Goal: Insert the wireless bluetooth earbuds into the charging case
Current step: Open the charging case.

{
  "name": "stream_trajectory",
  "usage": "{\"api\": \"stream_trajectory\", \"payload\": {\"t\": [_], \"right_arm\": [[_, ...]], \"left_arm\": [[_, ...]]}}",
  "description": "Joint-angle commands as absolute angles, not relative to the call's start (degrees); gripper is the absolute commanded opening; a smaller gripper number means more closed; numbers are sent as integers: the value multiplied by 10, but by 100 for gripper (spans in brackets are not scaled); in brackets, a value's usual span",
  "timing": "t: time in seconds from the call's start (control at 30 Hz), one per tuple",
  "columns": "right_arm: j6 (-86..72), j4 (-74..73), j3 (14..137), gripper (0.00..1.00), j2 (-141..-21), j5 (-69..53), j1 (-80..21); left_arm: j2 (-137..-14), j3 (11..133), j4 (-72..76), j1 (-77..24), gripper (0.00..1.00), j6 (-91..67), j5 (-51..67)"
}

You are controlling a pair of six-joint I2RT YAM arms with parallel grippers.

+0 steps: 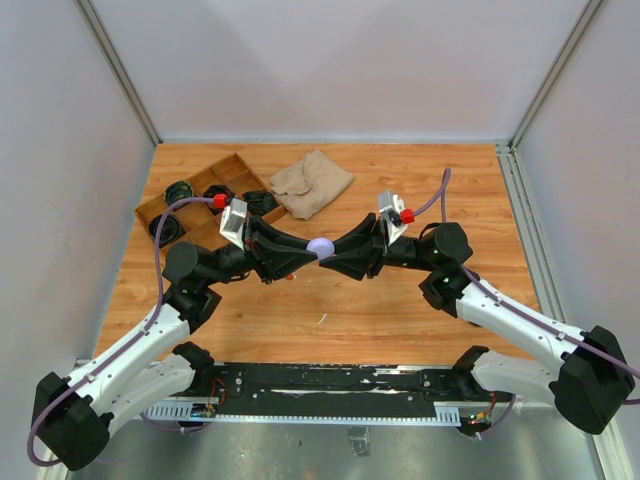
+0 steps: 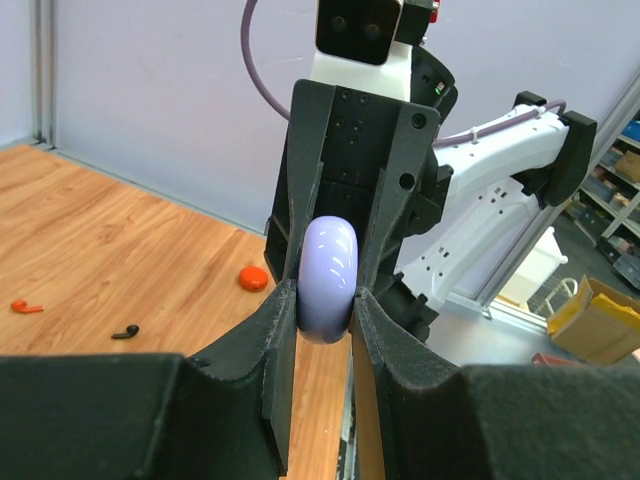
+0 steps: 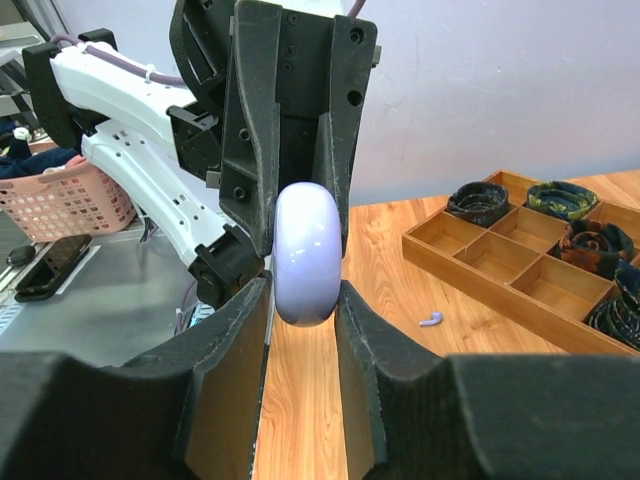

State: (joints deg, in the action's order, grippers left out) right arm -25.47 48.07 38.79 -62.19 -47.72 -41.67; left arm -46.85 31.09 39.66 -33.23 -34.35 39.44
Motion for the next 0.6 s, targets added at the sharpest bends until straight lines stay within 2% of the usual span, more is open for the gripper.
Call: {"api": "stream_trajectory", "payload": {"t": [0.0, 0.2, 0.37, 0.57], "right_arm": [[-273, 536, 388, 34, -628, -473, -426], [-278, 543, 387, 29, -632, -470, -427], [-272, 542, 383, 18, -632, -469, -427], [-237, 540, 366, 1, -630, -473, -426]], "left_arm": [[-471, 307, 429, -341, 0, -345, 387], [-477, 308, 432, -345, 0, -345, 387], [-478, 306, 432, -347, 2, -342, 391], [-473, 298, 432, -347, 23, -336, 392]]}}
